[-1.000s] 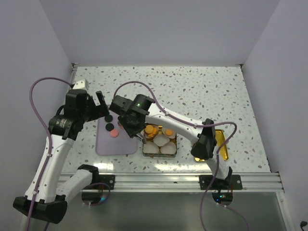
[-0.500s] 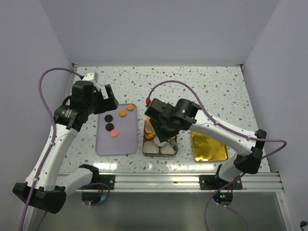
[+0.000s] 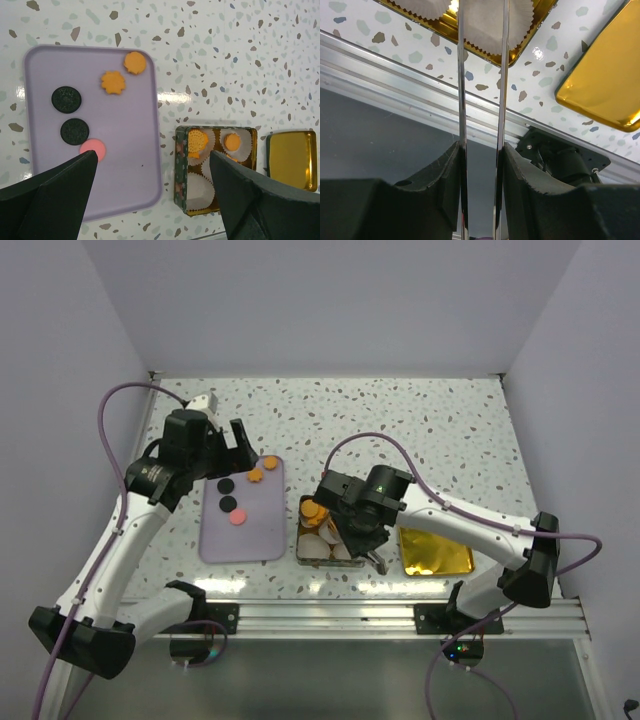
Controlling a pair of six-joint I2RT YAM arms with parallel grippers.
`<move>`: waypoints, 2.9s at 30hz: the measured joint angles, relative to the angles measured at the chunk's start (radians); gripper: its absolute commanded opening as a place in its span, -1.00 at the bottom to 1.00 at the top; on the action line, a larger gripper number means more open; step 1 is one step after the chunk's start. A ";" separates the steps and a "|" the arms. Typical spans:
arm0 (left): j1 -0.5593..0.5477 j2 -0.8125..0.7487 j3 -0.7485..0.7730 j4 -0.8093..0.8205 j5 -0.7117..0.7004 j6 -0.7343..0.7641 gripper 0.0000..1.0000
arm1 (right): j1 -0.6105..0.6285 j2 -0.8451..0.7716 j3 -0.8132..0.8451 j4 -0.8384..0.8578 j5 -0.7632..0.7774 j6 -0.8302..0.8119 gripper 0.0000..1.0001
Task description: Pack the cookies
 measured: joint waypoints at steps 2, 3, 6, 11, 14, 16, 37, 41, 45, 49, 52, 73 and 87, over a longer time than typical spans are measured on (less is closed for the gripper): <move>-0.001 0.000 -0.005 0.002 0.000 -0.008 1.00 | 0.000 0.000 -0.001 0.001 0.000 0.003 -0.20; -0.001 -0.001 -0.006 0.001 0.000 -0.010 1.00 | 0.000 0.000 -0.004 0.003 0.000 0.003 -0.17; -0.001 -0.010 -0.017 0.007 0.000 -0.016 1.00 | 0.000 0.006 -0.020 0.005 0.001 0.005 -0.05; -0.001 -0.046 -0.038 0.000 -0.002 -0.018 1.00 | 0.000 0.024 -0.027 0.006 0.004 0.006 -0.01; -0.001 -0.064 -0.045 -0.002 -0.006 -0.022 1.00 | 0.000 0.036 -0.005 0.003 0.010 0.000 -0.01; -0.001 -0.072 -0.051 -0.003 -0.007 -0.028 1.00 | 0.000 0.048 0.034 -0.001 0.021 -0.006 0.00; -0.001 -0.153 -0.048 -0.130 -0.149 -0.041 1.00 | 0.016 0.528 0.720 0.013 -0.002 -0.157 0.00; -0.001 -0.194 -0.028 -0.193 -0.230 -0.041 1.00 | 0.022 0.618 0.766 0.012 -0.034 -0.182 0.01; -0.001 -0.240 0.004 -0.254 -0.316 -0.043 1.00 | 0.027 0.671 0.806 0.011 -0.060 -0.201 0.02; -0.001 -0.293 0.010 -0.309 -0.370 -0.059 1.00 | 0.031 0.708 0.833 0.011 -0.080 -0.219 0.04; -0.001 -0.320 0.010 -0.344 -0.390 -0.068 1.00 | 0.038 0.735 0.843 0.011 -0.089 -0.229 0.05; -0.001 -0.400 0.010 -0.476 -0.389 -0.124 1.00 | 0.048 0.871 0.928 0.011 -0.102 -0.249 0.03; -0.001 -0.415 0.010 -0.502 -0.387 -0.149 1.00 | 0.047 0.871 0.926 0.010 -0.095 -0.273 -0.29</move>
